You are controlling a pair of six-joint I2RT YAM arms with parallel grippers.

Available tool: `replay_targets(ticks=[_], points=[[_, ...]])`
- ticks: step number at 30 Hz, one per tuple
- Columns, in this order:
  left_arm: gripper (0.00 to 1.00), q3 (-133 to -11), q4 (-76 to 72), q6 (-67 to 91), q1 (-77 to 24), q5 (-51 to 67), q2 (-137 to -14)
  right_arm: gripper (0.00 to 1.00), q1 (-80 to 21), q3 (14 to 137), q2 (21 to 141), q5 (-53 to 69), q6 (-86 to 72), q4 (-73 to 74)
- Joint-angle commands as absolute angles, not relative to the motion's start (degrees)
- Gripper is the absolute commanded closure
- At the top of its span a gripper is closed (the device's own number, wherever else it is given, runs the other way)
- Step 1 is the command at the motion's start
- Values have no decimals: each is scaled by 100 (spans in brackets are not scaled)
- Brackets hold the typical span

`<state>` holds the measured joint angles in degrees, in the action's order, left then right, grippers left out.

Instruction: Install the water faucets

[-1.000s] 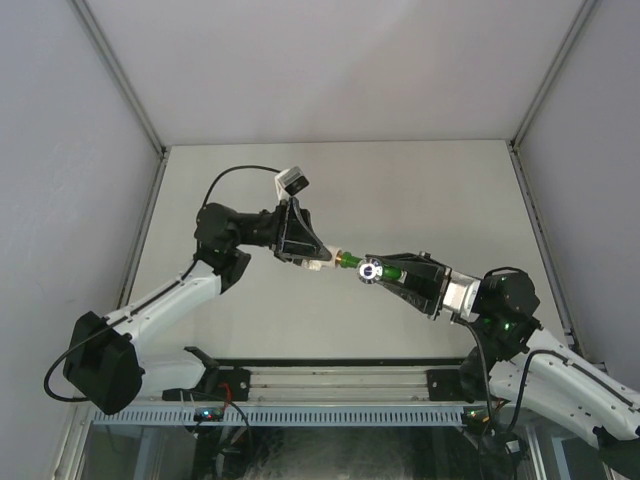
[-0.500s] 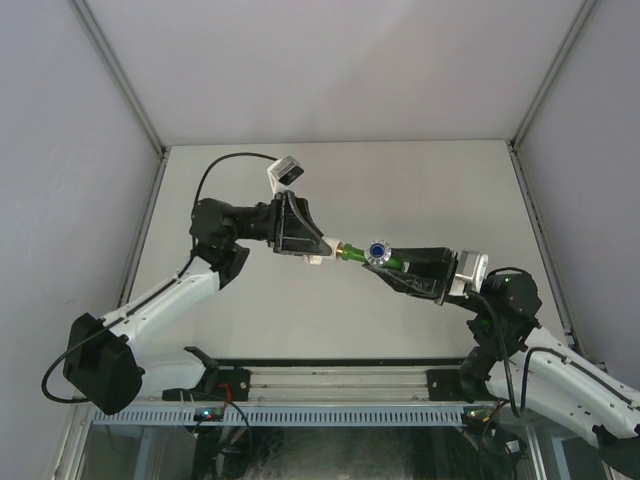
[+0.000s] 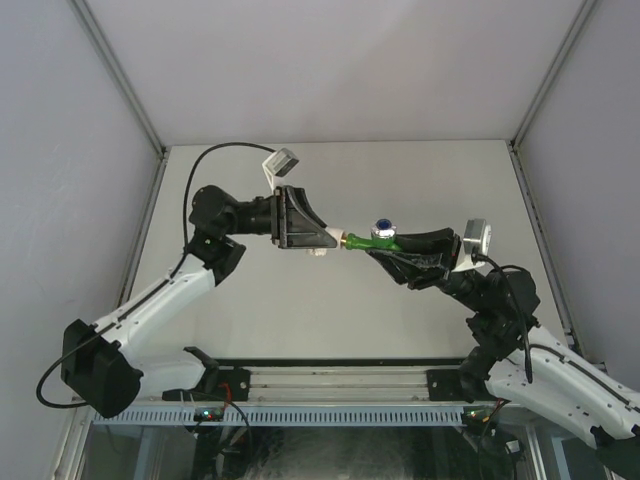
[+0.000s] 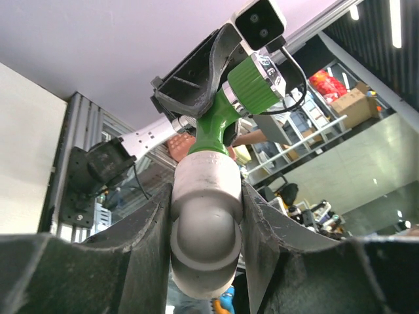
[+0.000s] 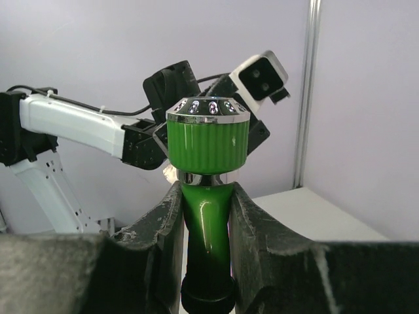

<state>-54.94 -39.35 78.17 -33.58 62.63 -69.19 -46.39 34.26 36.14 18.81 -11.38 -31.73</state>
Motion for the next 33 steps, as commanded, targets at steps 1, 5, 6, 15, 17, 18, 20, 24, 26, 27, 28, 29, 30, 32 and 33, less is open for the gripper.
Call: replay_targets(ticks=[1, 5, 6, 15, 17, 18, 20, 24, 26, 27, 28, 29, 30, 32, 33], points=[[100, -6038, -3097, 6415, -3492, 6155, -6632, 100, -4553, 3511, 3865, 1443, -1960, -2721], [100, -6048, -3076, 6243, -3489, 6076, -6587, 100, -4456, 3520, 3905, 1440, -2444, -2784], [100, -6027, -3077, 6187, -3494, 6031, -6557, 100, -4418, 3513, 3936, 1466, -2604, -2811], [100, -5951, -2639, 4931, -3491, 5504, -6304, 100, -4251, 3515, 4026, 1261, -3899, -2802], [100, -5950, -2483, 4541, -3490, 5361, -6253, 100, -4197, 3508, 4057, 1250, -4255, -2763], [100, -5939, -2441, 4364, -3489, 5284, -6230, 100, -4168, 3515, 4086, 1281, -4437, -2758], [100, -5927, -2318, 4040, -3494, 5154, -6203, 100, -4077, 3518, 4156, 1357, -4841, -2739], [100, -6061, -1540, 3035, -3490, 4662, -6118, 100, -3903, 3511, 4205, 1484, -5346, -2657], [100, -6098, -1254, 2619, -3489, 4498, -6082, 100, -3830, 3512, 4230, 1519, -5554, -2621], [100, -6087, -1207, 2463, -3496, 4473, -6056, 100, -3787, 3513, 4249, 1560, -5679, -2593], [100, -6064, -1185, 2290, -3504, 4455, -6032, 100, -3735, 3509, 4272, 1569, -5840, -2540], [100, -6030, -1150, 2113, -3520, 4386, -5992, 100, -3668, 3518, 4294, 1629, -5990, -2505], [100, -6003, -1091, 1911, -3536, 4311, -5966, 100, -3593, 3515, 4343, 1711, -6178, -2481], [100, -5967, -995, 1556, -3557, 4245, -5931, 100, -3443, 3510, 4438, 1904, -6515, -2448], [100, -5949, -979, 1435, -3564, 4244, -5921, 100, -3379, 3513, 4494, 2019, -6671, -2478]])
